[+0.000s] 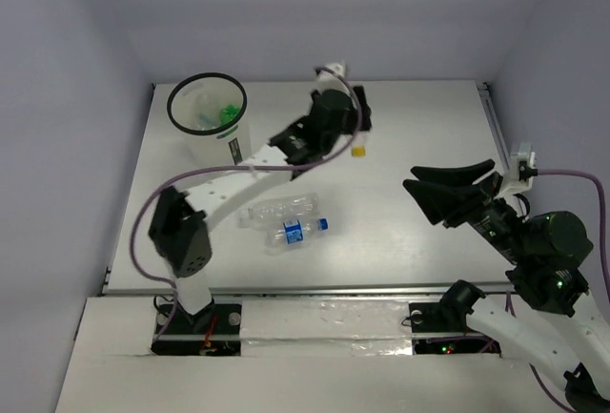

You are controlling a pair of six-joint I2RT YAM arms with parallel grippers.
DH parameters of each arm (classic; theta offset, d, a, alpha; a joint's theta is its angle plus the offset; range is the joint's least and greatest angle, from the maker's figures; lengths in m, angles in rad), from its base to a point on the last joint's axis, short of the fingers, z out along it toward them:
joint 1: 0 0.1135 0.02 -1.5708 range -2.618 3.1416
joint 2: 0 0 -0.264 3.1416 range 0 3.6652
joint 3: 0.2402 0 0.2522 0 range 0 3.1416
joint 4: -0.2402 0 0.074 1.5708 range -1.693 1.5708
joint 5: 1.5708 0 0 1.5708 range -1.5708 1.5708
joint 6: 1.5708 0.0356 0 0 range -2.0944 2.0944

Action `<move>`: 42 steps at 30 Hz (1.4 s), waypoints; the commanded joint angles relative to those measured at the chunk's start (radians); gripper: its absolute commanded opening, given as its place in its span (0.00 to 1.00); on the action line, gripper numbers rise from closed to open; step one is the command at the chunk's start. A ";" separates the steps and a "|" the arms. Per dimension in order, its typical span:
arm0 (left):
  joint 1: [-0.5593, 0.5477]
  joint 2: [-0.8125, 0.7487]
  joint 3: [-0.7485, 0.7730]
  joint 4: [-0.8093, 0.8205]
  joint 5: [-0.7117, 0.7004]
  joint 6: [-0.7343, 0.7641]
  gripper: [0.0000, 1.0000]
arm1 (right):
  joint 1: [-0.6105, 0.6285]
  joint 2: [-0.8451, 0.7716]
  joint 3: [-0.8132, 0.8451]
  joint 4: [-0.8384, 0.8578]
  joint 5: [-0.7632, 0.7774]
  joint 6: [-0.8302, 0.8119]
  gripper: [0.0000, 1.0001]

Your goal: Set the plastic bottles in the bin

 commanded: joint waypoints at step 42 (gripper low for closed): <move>0.629 -0.385 -0.372 0.425 -0.364 0.533 0.57 | 0.154 0.798 -0.537 0.632 0.032 0.501 0.88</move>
